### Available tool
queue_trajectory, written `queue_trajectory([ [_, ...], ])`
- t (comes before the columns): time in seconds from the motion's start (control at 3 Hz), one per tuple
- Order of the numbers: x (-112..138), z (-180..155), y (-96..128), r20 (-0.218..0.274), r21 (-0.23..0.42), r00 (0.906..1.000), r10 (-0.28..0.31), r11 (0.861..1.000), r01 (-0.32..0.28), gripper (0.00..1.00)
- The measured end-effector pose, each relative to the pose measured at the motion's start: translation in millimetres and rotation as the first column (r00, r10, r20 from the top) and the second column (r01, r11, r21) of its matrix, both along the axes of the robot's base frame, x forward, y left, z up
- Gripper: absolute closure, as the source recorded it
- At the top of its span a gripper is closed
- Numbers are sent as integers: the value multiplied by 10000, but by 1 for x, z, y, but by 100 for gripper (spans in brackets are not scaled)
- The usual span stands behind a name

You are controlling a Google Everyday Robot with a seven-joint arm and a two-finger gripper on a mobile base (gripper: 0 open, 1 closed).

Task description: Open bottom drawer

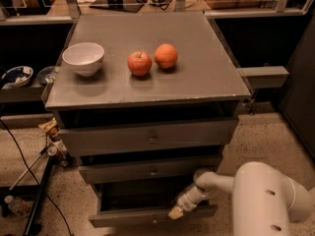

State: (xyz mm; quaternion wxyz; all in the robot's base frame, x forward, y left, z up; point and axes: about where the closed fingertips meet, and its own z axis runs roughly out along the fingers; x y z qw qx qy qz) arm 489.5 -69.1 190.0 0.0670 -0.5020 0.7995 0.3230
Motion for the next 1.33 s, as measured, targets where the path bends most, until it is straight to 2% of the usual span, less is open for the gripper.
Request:
queue_trajectory([
  [1.33,-10,7,-2,-70,62,9995,-297,9995,297,100],
])
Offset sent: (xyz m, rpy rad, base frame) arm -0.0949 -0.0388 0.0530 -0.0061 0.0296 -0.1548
